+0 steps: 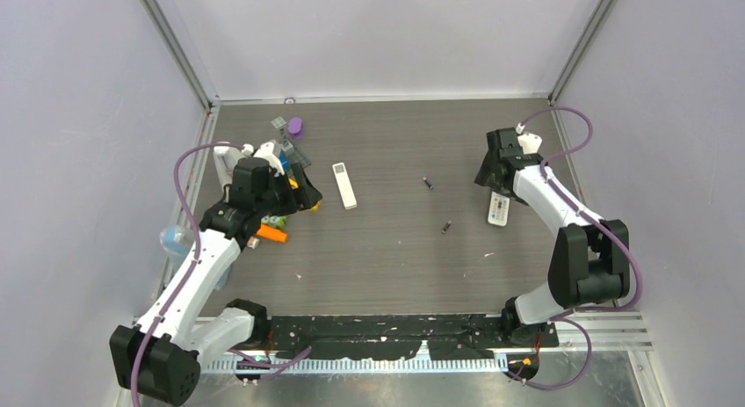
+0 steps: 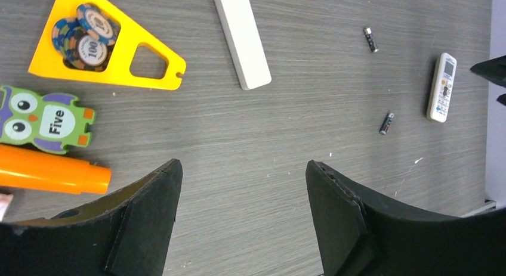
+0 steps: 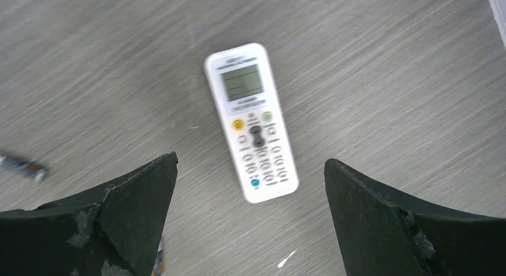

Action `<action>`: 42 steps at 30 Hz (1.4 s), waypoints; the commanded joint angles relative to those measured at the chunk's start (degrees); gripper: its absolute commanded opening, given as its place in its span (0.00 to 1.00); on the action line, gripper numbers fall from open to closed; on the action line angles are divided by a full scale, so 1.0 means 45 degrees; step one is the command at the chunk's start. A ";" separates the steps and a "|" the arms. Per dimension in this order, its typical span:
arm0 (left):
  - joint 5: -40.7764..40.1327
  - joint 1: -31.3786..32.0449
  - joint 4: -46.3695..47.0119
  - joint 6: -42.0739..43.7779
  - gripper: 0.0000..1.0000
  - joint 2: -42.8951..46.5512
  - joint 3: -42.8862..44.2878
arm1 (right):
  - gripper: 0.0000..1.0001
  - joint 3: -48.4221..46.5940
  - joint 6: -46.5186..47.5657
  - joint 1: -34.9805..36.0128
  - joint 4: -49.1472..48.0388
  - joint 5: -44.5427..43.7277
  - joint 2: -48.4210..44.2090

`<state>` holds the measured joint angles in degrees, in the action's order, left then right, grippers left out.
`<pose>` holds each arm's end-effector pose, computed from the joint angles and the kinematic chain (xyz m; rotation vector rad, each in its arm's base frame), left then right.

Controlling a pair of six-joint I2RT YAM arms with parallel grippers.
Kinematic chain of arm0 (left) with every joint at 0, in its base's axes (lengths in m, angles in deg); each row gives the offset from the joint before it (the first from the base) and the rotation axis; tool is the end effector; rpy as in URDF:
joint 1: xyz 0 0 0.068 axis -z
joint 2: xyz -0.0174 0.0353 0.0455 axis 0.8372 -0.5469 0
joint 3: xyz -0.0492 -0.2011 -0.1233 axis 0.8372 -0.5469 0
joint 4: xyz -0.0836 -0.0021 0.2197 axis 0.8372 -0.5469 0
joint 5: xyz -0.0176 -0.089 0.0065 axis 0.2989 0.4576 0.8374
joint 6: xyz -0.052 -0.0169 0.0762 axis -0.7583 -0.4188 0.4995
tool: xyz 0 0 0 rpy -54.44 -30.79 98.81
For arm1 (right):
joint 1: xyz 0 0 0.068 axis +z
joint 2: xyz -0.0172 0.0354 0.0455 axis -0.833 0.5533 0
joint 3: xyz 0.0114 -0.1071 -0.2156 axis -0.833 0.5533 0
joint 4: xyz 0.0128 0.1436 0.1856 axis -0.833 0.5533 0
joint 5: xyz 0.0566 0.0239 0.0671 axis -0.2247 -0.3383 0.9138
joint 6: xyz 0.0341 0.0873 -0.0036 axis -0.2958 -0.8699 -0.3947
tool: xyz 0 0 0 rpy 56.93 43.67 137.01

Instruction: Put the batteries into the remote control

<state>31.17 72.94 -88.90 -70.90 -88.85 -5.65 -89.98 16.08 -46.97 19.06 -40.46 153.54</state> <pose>0.2300 -0.0775 0.2424 -0.2415 2.2567 -0.5961 0.3008 0.0113 0.1849 0.6246 2.3816 -0.3114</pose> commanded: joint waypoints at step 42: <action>0.7729 -0.0058 0.4468 -0.2039 0.86 -0.0830 0.2851 | 0.37 0.0521 -0.1992 0.2385 -0.9965 1.5852 -0.1726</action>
<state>53.59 72.92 -80.31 -73.94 -92.94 1.28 -84.15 17.48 -41.53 -4.15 13.96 149.56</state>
